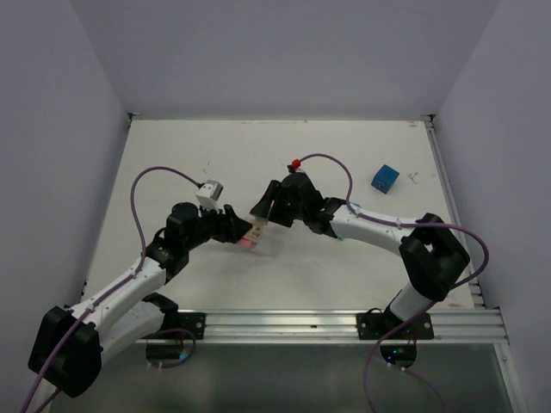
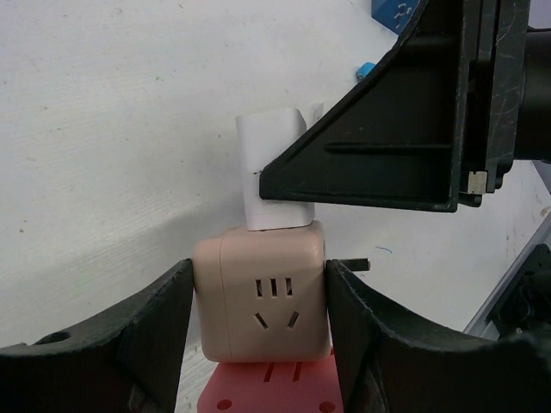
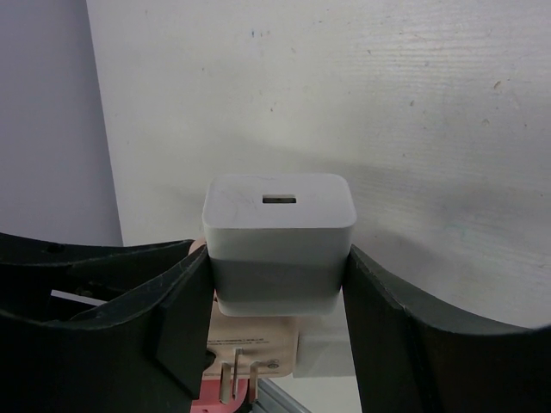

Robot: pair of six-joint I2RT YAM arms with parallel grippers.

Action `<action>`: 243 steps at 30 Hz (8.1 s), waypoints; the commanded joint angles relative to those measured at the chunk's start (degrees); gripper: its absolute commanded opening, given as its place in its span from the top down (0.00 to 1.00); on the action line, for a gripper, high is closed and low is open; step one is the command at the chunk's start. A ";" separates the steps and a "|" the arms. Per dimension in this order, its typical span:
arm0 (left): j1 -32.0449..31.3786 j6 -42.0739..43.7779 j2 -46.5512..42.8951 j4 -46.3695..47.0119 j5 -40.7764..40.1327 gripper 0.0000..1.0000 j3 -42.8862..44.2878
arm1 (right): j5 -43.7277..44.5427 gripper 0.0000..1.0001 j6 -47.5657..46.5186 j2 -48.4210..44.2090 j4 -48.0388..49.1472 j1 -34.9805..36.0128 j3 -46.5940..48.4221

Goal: Pull the plug off the socket

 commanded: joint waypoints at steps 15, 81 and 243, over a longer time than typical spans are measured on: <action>-7.00 0.35 4.05 -7.79 0.86 1.00 4.57 | 4.27 1.00 -3.65 0.42 -3.53 -6.58 6.45; -6.04 4.22 15.38 -2.78 -5.99 0.06 13.28 | -19.46 1.00 -15.95 -2.22 12.47 -9.65 -0.14; -15.09 -6.50 34.81 -12.19 5.08 1.00 4.84 | -8.20 1.00 -38.37 2.09 15.46 -22.92 31.68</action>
